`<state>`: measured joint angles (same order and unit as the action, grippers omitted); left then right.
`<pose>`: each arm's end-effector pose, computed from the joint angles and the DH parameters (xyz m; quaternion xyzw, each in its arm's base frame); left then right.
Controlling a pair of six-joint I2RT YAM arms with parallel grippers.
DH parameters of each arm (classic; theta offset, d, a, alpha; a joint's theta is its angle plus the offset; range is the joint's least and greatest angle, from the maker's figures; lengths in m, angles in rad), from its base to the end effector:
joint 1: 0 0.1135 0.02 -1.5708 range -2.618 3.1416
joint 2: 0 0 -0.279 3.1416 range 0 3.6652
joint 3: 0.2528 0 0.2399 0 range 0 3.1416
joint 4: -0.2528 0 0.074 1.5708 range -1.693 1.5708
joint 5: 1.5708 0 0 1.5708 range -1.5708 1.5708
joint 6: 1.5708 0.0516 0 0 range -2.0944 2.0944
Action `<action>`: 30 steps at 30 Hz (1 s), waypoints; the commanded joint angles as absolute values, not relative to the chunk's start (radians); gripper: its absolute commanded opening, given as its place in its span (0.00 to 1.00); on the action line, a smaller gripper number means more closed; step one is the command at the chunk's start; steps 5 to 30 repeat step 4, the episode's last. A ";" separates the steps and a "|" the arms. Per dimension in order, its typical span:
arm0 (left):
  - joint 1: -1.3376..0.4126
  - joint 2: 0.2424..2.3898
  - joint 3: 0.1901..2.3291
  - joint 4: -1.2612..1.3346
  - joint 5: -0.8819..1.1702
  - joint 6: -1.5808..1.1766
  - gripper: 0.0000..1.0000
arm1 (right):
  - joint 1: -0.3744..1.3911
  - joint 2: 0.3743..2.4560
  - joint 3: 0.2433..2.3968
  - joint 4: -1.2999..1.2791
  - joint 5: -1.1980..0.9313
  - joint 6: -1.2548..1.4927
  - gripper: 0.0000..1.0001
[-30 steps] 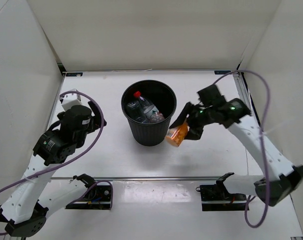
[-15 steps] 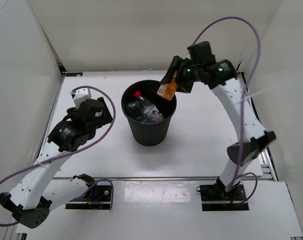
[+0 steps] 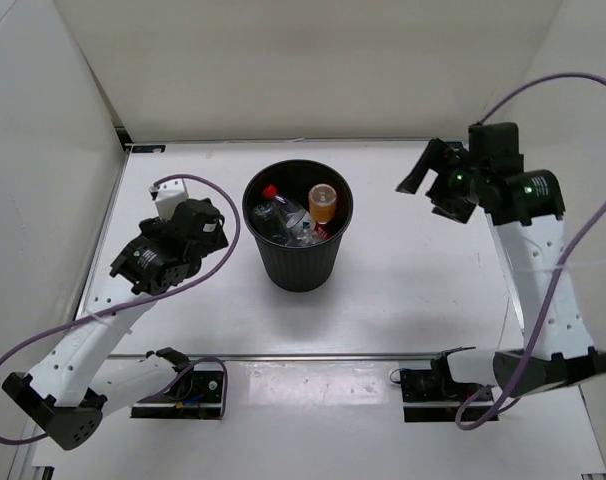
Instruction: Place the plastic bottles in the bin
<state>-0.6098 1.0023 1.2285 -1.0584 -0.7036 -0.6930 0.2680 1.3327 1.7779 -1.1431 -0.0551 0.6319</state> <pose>0.1495 -0.0637 0.3754 -0.1607 0.8695 0.0501 0.4643 0.2251 0.0647 0.4581 0.1525 0.8931 0.2063 0.3696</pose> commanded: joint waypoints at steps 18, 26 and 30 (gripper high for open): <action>-0.606 1.012 1.108 -1.146 -0.855 -0.810 1.00 | 0.138 1.244 1.643 -1.111 0.001 0.607 1.00; -0.606 1.012 1.108 -1.146 -0.855 -0.810 1.00 | 0.138 1.244 1.643 -1.111 0.001 0.607 1.00; -0.606 1.012 1.108 -1.146 -0.855 -0.810 1.00 | 0.138 1.244 1.643 -1.111 0.001 0.607 1.00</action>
